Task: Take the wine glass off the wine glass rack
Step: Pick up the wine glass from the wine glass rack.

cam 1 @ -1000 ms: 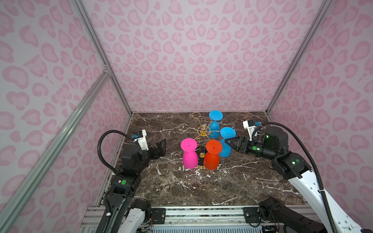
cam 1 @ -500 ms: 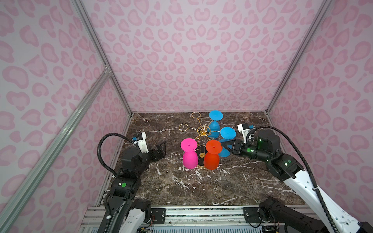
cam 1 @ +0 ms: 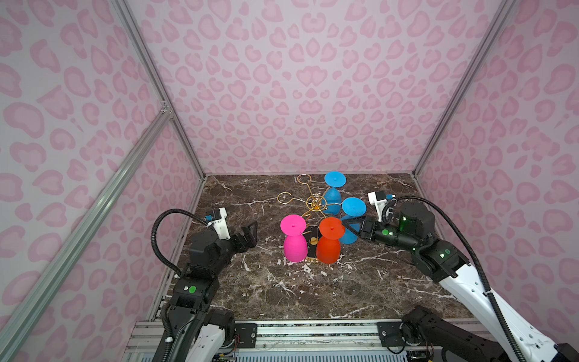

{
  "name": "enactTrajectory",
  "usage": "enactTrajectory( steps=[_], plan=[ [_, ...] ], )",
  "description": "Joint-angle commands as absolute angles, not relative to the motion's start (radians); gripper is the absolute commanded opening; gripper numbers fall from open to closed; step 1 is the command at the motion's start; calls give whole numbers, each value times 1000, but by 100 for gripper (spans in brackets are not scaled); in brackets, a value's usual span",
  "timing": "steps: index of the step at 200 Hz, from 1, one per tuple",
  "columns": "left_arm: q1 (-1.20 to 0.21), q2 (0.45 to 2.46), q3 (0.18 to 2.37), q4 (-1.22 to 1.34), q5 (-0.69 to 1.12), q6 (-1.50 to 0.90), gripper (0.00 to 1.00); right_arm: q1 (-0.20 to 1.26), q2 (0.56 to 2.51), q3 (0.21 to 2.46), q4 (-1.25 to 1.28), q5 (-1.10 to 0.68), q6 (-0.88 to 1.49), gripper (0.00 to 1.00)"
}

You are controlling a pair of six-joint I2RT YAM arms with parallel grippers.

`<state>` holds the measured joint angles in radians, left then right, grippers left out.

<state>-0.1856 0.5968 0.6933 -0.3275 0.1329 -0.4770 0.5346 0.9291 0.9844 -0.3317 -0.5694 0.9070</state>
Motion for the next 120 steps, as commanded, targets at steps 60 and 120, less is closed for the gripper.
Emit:
enactTrajectory(
  steps=[60,120],
  plan=[
    [-186,593,677,-331,117,-477,97,541,919,965,-305,-581,920,14],
    [-186,591,673,-336,118,-481,97,542,925,963,-292,-596,928,3]
  ],
)
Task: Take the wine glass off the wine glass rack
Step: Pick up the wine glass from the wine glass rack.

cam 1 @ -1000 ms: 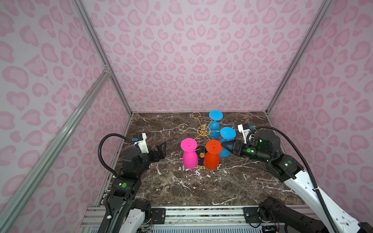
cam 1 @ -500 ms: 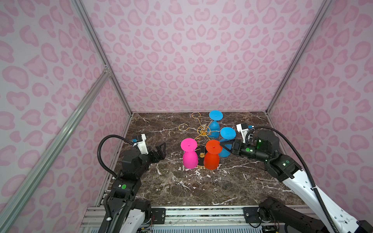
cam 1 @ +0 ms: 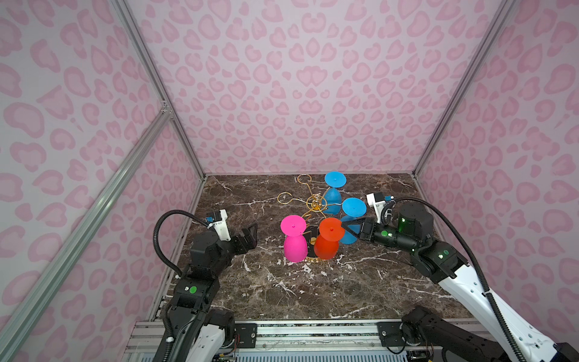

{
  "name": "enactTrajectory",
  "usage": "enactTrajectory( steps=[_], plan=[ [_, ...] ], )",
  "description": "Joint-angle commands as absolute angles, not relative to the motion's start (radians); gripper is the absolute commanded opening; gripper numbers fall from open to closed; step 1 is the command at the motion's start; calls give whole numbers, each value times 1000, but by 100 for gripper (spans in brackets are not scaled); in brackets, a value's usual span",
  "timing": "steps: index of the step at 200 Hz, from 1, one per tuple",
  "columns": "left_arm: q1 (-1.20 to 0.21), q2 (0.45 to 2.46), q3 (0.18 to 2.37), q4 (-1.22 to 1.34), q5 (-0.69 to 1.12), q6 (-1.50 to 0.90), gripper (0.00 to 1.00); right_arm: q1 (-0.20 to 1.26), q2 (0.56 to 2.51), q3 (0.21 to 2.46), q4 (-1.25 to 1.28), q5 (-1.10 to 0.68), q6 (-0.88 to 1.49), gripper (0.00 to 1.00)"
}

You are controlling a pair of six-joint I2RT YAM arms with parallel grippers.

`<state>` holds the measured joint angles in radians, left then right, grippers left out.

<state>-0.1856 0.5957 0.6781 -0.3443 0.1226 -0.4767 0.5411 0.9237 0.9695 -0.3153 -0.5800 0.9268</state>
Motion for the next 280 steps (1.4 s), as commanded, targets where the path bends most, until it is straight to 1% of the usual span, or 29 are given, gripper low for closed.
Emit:
enactTrajectory(
  steps=[1,16,147,224,280],
  plan=[
    [-185,591,674,-336,118,-481,97,541,925,963,-291,-596,929,2],
    [-185,585,672,-338,116,-480,97,541,923,962,-287,-597,931,0],
    [-185,572,663,-345,123,-500,97,539,939,965,-252,-576,1029,0],
    [-185,568,664,-351,129,-499,97,488,912,959,-262,-565,1119,0],
    [-185,561,663,-354,132,-497,97,481,908,938,-212,-560,1177,0]
  ],
)
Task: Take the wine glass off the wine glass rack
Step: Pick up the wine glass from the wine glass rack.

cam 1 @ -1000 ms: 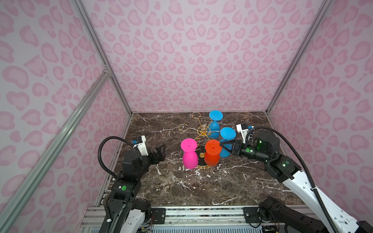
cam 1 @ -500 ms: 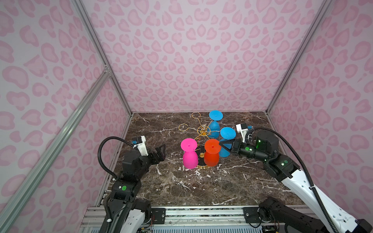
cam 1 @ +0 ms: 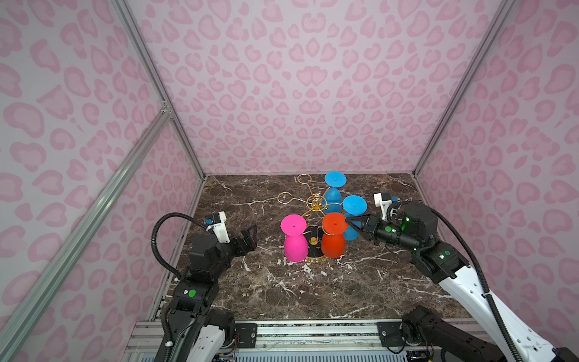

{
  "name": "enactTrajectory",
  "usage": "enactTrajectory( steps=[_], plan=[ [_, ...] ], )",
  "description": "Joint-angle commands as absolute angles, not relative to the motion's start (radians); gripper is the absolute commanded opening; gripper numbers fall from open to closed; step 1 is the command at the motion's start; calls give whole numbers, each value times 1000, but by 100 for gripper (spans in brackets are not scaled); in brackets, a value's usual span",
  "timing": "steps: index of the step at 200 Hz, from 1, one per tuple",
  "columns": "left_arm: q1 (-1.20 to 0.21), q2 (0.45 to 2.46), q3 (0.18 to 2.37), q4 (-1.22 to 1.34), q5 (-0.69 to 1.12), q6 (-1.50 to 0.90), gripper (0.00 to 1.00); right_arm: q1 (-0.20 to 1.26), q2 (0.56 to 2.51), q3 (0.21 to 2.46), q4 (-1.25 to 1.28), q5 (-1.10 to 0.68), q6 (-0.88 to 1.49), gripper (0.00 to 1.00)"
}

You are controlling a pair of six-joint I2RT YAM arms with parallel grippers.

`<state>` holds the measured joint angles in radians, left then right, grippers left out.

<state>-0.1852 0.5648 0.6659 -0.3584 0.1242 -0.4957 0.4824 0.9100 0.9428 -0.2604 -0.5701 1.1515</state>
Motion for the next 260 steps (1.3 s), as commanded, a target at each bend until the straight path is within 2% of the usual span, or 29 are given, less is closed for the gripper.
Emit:
enactTrajectory(
  steps=[1,135,260],
  plan=[
    [-185,561,663,-355,132,-498,97,481,908,938,-212,-560,1177,0],
    [-186,560,660,-356,135,-492,97,485,908,938,-160,-529,1252,0],
    [-185,540,649,-364,136,-490,97,550,935,949,-130,-481,1266,0]
  ],
)
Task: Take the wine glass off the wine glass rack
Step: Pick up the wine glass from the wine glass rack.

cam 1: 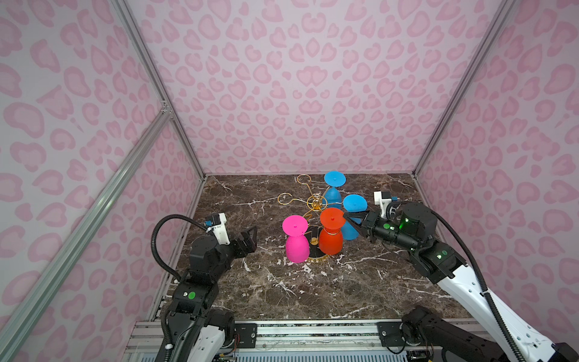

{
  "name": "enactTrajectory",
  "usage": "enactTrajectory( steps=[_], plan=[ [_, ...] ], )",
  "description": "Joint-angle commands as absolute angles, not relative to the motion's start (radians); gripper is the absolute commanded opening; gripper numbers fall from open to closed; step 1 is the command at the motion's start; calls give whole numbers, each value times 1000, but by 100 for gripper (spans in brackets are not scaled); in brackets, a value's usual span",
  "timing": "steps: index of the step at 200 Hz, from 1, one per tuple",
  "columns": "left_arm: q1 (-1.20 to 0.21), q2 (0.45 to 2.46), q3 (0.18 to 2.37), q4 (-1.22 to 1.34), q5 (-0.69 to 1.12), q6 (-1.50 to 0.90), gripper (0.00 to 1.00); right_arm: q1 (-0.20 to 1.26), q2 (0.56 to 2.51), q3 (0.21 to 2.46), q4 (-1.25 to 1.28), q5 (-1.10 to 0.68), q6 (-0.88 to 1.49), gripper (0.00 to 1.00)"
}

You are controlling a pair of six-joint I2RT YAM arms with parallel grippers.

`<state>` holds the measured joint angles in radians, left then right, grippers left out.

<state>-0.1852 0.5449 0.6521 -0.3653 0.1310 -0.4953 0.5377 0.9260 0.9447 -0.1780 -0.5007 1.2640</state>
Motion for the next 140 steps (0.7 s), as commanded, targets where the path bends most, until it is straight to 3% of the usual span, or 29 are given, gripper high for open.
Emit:
enactTrajectory(
  steps=[1,140],
  plan=[
    [-184,540,649,-364,136,-489,97,551,935,949,-130,-481,1266,0],
    [-186,527,641,-367,146,-494,97,588,968,966,-104,-429,1272,0]
  ],
)
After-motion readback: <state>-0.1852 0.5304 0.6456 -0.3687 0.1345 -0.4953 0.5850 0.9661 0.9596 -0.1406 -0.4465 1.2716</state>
